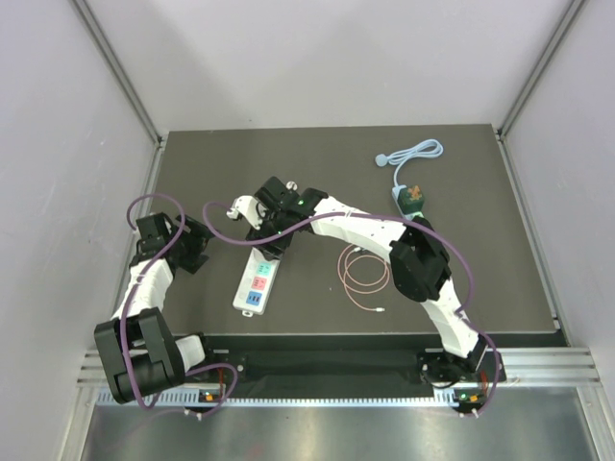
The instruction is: Insert the plug
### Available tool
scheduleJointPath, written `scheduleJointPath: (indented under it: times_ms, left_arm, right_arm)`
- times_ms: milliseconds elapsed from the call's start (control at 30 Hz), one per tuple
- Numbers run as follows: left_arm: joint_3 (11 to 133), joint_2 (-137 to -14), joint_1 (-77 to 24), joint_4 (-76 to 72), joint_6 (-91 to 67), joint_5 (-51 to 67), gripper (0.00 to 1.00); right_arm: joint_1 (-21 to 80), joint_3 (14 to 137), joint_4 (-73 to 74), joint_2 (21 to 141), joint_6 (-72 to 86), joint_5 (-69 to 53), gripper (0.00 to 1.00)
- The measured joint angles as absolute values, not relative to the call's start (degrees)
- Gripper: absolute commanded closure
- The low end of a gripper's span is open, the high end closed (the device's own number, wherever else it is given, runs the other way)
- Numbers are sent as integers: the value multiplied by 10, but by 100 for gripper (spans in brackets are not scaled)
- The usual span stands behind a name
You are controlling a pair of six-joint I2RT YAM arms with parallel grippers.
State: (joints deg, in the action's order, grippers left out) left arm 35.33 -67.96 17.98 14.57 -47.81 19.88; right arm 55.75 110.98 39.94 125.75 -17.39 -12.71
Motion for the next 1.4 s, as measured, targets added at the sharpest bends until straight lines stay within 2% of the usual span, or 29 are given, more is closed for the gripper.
scheduleJointPath:
  times_ms: [833, 1133, 1400]
  left_arm:
    - [354, -680, 180, 150, -478, 186, 14]
    - [368, -692, 180, 150, -472, 199, 14]
    - [368, -692, 180, 151, -465, 201, 14]
  right_arm:
    - [557, 1111, 408, 1251, -173, -117, 100]
    - [549, 1157, 428, 1219, -144, -146, 100]
    - [549, 1115, 407, 1207, -137, -150, 100]
